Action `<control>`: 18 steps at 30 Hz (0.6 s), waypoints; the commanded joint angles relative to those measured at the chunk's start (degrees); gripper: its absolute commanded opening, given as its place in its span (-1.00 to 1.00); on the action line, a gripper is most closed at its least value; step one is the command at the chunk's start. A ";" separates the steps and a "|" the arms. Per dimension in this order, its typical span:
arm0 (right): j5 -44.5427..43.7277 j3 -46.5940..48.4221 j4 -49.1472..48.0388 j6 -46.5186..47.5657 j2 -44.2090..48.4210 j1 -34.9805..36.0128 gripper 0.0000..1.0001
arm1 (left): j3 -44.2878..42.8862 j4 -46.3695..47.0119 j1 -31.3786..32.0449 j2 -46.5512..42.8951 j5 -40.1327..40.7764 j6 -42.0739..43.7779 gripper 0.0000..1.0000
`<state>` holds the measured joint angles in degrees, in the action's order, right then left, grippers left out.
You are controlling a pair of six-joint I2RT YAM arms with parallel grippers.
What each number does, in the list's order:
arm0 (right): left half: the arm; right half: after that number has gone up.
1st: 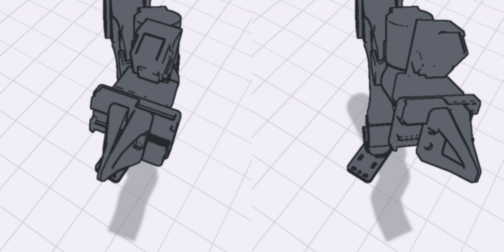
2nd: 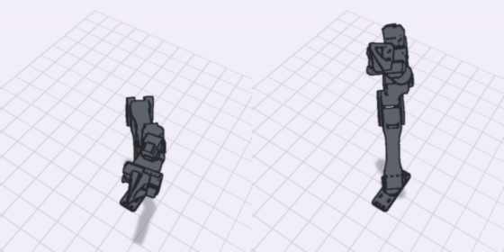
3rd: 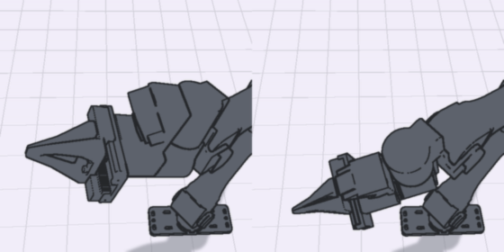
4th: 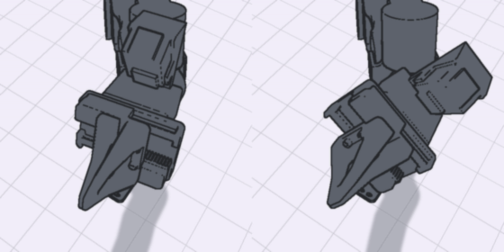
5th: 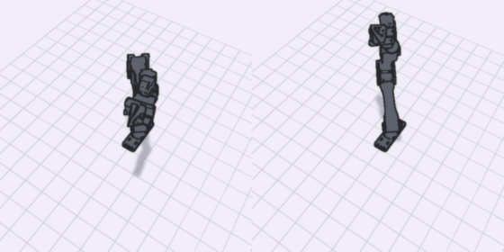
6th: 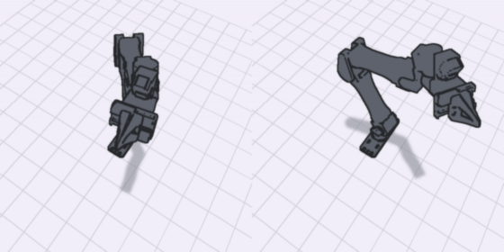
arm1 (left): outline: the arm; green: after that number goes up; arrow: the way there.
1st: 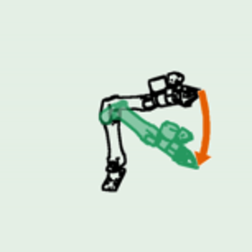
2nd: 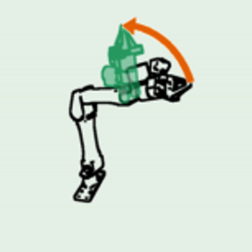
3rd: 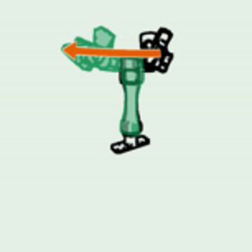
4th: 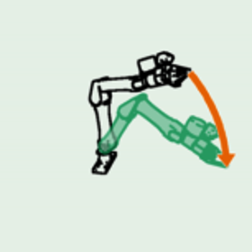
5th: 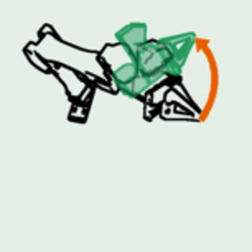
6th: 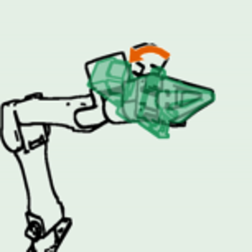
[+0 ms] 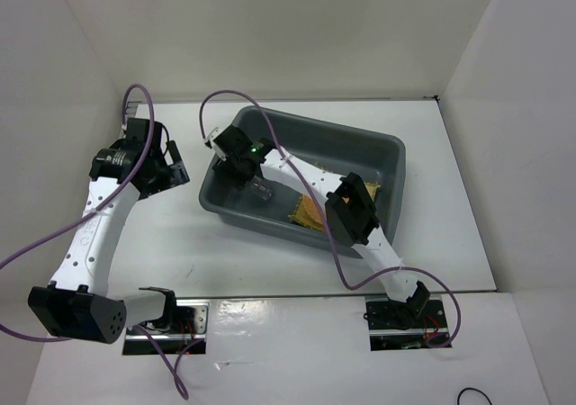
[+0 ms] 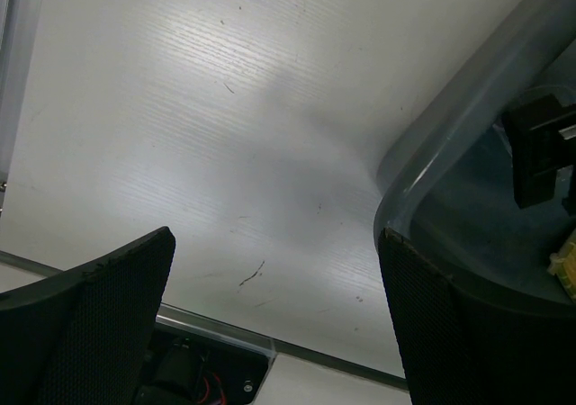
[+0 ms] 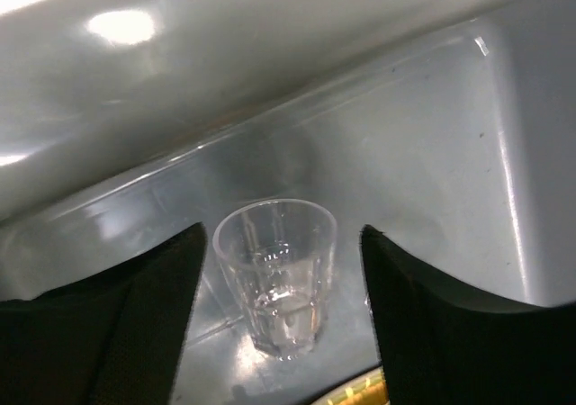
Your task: Place the mixed dishes into the plastic bin
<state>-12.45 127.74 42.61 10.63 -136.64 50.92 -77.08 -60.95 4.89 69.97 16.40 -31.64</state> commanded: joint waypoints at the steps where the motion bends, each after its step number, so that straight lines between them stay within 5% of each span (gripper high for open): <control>1: -4.33 -1.61 -4.37 -0.62 -1.17 0.76 0.45 | 0.35 1.18 -0.31 0.16 -0.58 0.79 1.00; 18: -2.49 -5.22 1.76 1.05 -0.65 1.29 0.18 | 0.35 1.18 -0.31 0.16 -0.58 0.79 1.00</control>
<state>-15.57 122.98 42.13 10.70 -137.51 51.46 -77.08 -60.80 4.89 70.00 16.16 -31.62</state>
